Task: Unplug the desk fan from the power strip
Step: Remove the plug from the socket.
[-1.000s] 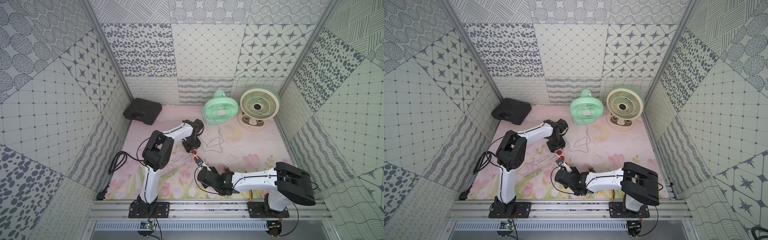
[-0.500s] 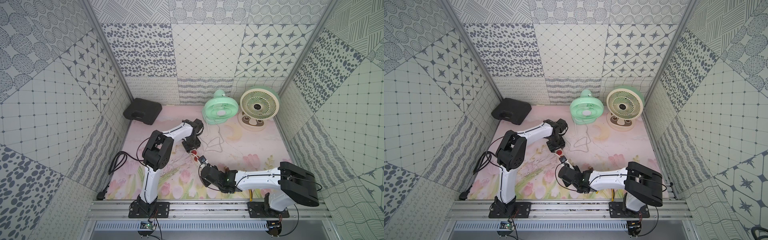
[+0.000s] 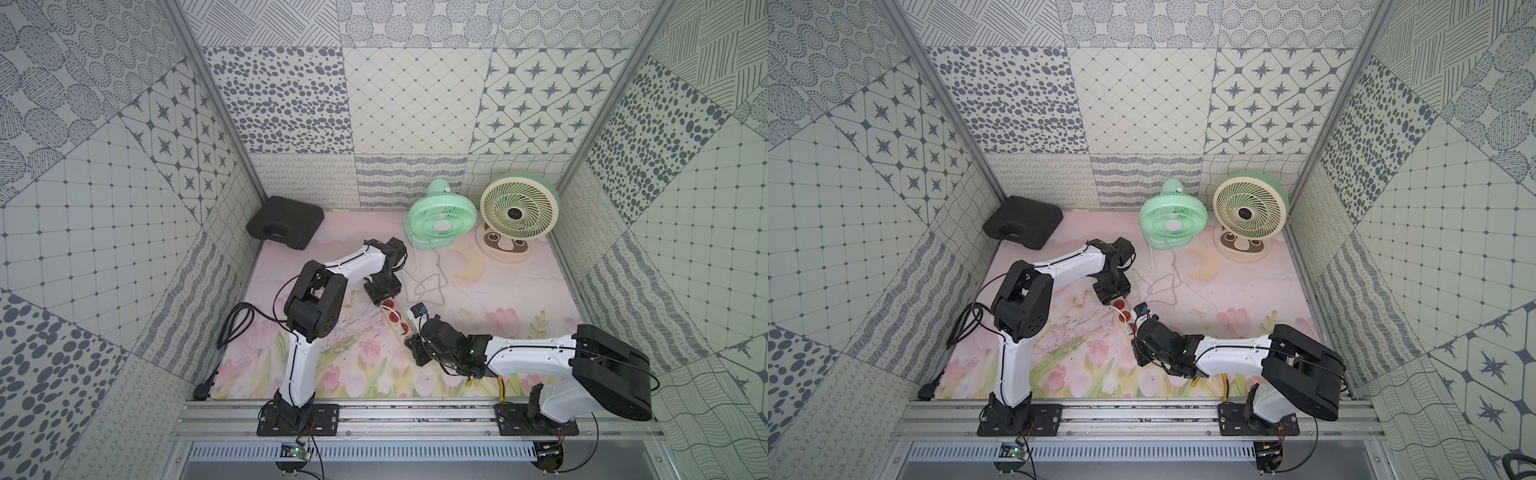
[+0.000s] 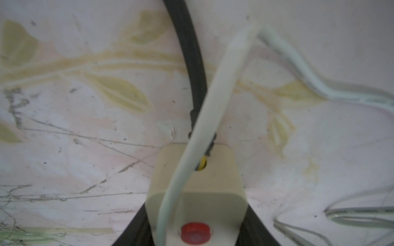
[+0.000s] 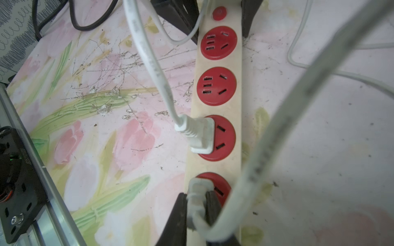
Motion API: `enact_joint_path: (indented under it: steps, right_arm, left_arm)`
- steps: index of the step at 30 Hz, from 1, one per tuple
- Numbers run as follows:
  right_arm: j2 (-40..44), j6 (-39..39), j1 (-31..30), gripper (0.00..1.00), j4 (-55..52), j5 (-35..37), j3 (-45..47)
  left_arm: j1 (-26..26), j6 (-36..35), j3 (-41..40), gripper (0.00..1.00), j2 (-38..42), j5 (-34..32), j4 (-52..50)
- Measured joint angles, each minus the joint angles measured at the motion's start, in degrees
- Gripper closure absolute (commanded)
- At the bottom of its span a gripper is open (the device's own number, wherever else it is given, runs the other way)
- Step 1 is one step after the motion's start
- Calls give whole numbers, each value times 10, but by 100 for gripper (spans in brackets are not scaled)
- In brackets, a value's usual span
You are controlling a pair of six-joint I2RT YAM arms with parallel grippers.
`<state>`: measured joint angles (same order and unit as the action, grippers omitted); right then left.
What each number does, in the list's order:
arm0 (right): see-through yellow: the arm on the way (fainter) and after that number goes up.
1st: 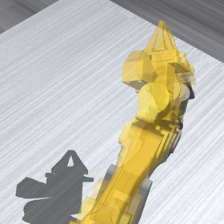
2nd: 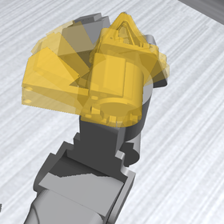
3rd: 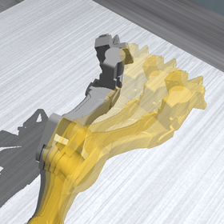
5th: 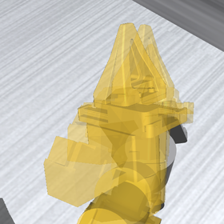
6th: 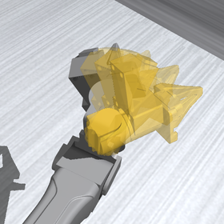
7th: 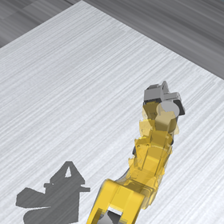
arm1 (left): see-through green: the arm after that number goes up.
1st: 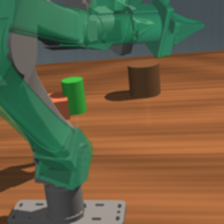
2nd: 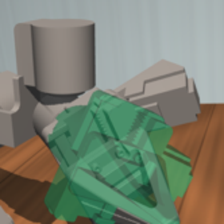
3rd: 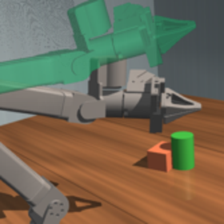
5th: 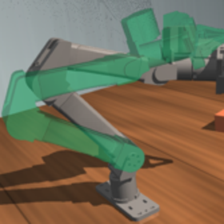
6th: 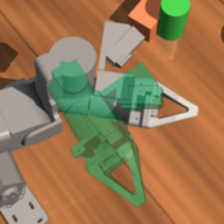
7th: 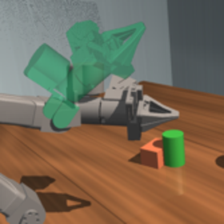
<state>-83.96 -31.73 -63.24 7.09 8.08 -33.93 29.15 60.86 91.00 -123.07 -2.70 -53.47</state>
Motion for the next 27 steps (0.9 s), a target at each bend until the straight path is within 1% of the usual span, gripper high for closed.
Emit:
enact_joint_path:
  steps: [3, 6, 21, 24, 27]
  right_arm:
    - [0, 3, -2, 100, 0, 3, 0]
    - [-2, 12, -14, 100, 0, 24, -1]
    - [-80, 84, -123, 100, -118, 229, -100]
    - [-90, 89, -133, 100, -132, 254, -111]
    - [-94, 91, -136, 100, -136, 262, -114]
  left_arm:
    - [0, 0, 0, 100, 0, 0, 0]
    - [0, 0, 0, 100, 0, 0, 0]
    - [0, -5, 0, 100, 0, 0, 0]
    - [0, -5, 0, 100, 0, 0, 0]
    - [-1, -5, 0, 100, 0, 1, 0]
